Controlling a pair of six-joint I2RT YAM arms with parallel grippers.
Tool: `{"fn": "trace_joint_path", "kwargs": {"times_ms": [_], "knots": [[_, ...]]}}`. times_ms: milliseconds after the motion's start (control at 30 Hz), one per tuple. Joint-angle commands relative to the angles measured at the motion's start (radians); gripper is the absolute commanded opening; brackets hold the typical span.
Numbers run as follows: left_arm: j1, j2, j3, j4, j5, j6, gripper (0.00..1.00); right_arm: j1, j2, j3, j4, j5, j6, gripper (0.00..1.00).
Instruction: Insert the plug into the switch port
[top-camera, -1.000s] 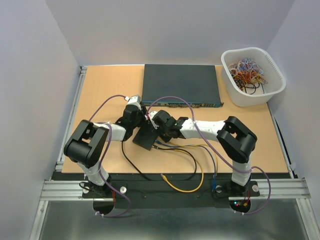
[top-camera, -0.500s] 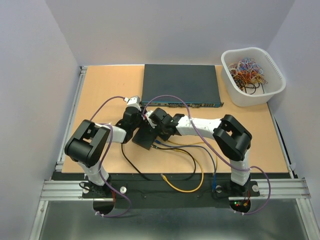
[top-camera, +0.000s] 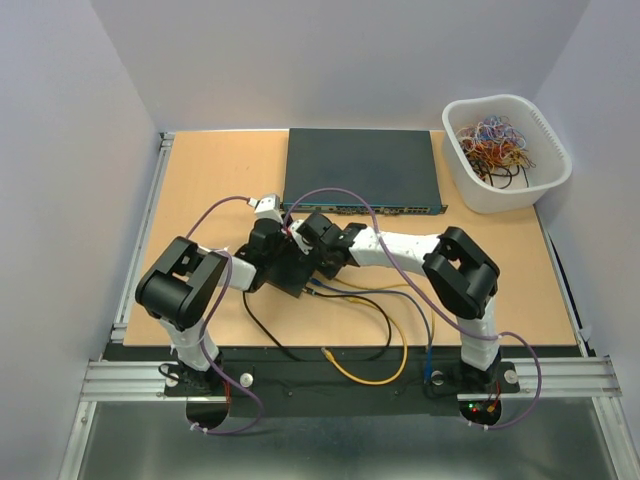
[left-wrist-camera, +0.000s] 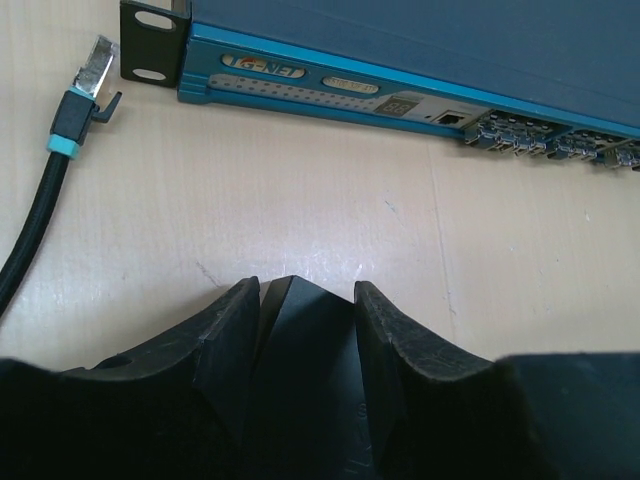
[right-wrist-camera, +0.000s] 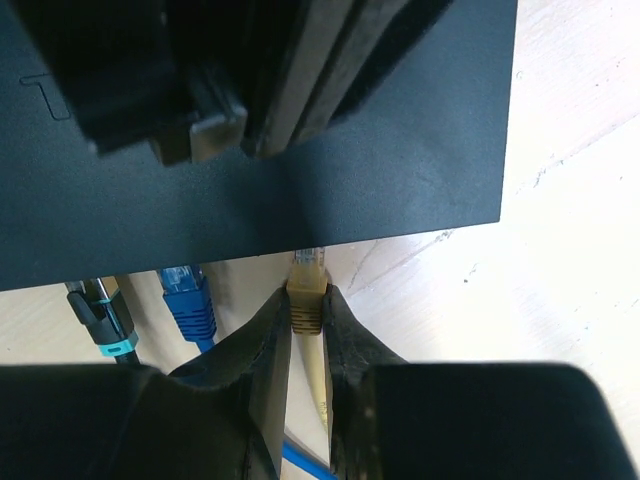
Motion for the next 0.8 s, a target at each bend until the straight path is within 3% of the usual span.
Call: {"fn": "trace_joint_path", "kwargs": {"times_ms": [0,533,667,767], "knots": [[-0.117,0.069,-0.068,-0.150,0.187,-0.081,0.51,-0.001,0.003,0.140,0.332,-0.049,-0.045,0.00],[-0.150,0.071,-0.125,-0.100,0.171,-0.107,0.49,-0.033,0.104,0.298,0.335,-0.180,0.004,0.00],[-0.153,0.075,-0.128,-0.086,0.185,-0.112,0.49,-0.033,0.116,0.276,0.349,-0.178,0.001,0.00],[-0.158,0.084,-0.134,-0.064,0.197,-0.113,0.49,-0.033,0.083,0.195,0.480,-0.171,0.015,0.00]]}}
